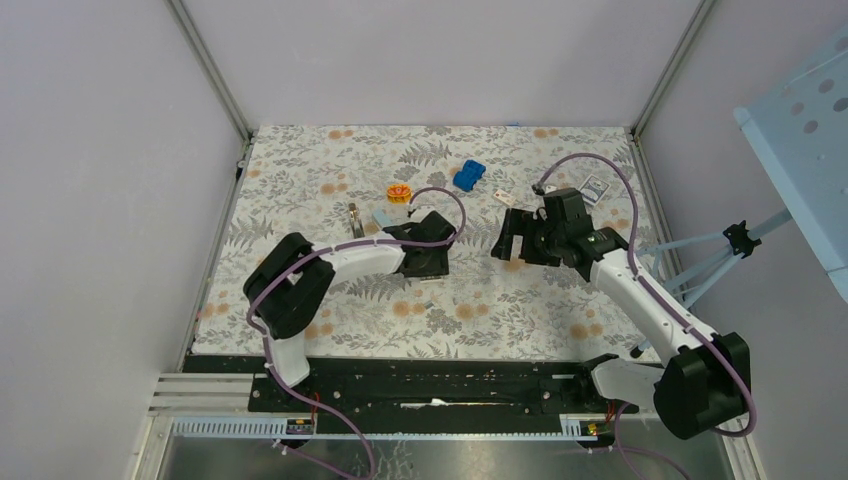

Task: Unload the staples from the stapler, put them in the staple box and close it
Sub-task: Move the staple box to the center of the board.

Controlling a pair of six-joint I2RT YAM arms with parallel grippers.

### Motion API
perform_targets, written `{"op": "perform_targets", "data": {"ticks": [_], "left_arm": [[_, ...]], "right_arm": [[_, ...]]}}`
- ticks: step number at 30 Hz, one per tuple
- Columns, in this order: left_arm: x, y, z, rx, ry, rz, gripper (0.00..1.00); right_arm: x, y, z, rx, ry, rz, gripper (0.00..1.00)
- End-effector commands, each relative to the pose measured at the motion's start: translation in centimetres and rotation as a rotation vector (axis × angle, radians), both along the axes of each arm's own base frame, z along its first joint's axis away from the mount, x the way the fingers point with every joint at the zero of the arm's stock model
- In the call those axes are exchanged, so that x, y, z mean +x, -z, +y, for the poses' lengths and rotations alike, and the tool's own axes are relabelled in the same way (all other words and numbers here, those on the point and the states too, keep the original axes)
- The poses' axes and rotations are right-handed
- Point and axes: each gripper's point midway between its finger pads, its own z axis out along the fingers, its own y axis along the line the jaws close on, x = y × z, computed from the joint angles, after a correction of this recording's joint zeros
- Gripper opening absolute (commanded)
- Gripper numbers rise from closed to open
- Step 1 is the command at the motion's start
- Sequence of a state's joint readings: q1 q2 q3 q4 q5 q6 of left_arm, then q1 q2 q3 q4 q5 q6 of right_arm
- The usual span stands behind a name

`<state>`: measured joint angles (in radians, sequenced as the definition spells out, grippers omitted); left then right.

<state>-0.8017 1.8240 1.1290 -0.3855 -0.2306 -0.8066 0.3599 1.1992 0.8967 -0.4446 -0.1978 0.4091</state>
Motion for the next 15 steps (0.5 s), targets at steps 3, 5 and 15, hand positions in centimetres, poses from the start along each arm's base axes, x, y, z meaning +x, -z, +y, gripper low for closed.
{"op": "perform_targets", "data": {"ticks": [3, 5, 15], "left_arm": [[-1.4, 0.9, -2.2, -0.015, -0.01, 0.069, 0.53], [-1.6, 1.2, -2.4, -0.012, -0.031, 0.079, 0.54], [-2.3, 1.7, -3.6, -0.031, -0.102, 0.112, 0.6]], "right_arm": [[-0.8, 0.0, -0.9, -0.019, 0.032, -0.002, 0.99], [-0.9, 0.0, -1.1, -0.022, 0.04, -0.004, 0.99], [-1.1, -0.1, -1.8, -0.039, 0.072, -0.018, 0.99]]}}
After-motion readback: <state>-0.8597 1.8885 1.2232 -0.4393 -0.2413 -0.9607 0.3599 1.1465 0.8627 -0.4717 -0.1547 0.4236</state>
